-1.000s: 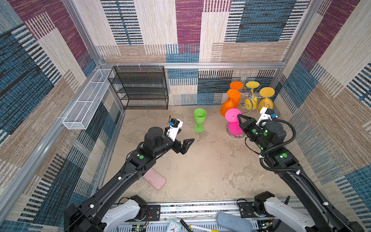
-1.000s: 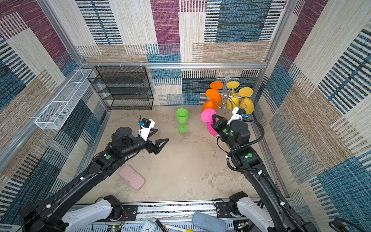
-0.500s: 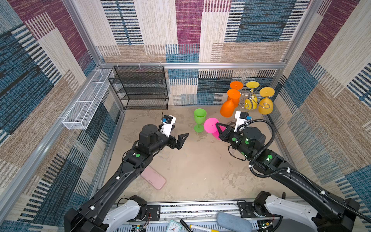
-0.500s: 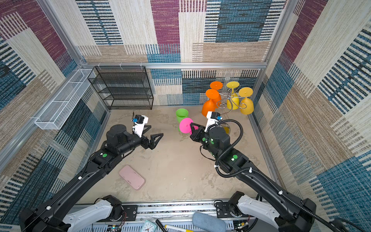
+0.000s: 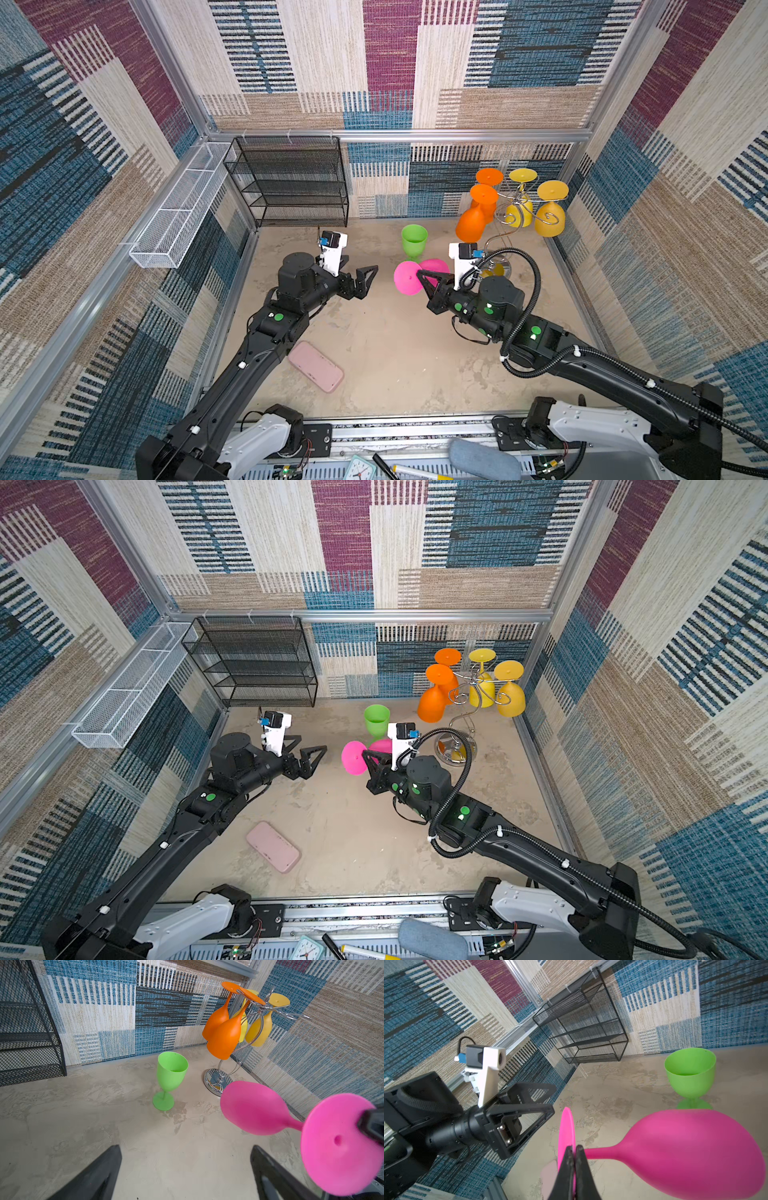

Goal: Take the wine glass off the wine glass rack
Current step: Pick up the wine glass from the wine glass rack.

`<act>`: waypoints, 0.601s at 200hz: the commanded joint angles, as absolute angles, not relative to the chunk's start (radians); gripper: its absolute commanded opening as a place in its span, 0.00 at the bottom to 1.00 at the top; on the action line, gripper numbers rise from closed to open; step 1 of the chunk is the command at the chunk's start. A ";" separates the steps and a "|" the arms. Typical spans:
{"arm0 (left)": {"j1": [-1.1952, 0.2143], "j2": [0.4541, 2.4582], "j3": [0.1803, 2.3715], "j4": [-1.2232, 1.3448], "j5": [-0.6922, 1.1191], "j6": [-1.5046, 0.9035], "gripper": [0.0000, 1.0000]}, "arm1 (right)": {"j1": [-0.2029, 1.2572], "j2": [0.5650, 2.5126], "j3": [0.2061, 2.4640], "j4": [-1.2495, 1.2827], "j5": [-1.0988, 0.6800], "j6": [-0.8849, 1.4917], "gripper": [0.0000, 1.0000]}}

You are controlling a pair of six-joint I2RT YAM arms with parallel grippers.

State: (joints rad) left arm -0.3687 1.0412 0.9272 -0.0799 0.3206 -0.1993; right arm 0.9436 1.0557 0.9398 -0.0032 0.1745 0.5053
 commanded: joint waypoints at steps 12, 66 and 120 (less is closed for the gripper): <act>-0.365 1.050 0.943 -0.073 0.329 -0.246 1.00 | 0.974 1.044 0.926 0.108 0.112 0.312 0.00; -0.359 1.077 0.953 -0.077 0.344 -0.282 1.00 | 1.006 1.008 0.911 0.116 0.073 0.111 0.00; -0.347 1.091 0.954 -0.084 0.330 -0.282 1.00 | 1.014 0.976 0.876 0.145 0.077 -0.094 0.00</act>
State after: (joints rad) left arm -0.3534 1.0809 0.9443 -0.0818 0.3222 -0.2447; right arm 1.0107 0.9756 0.8829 0.0826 0.0818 0.0406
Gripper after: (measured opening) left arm 0.997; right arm 0.061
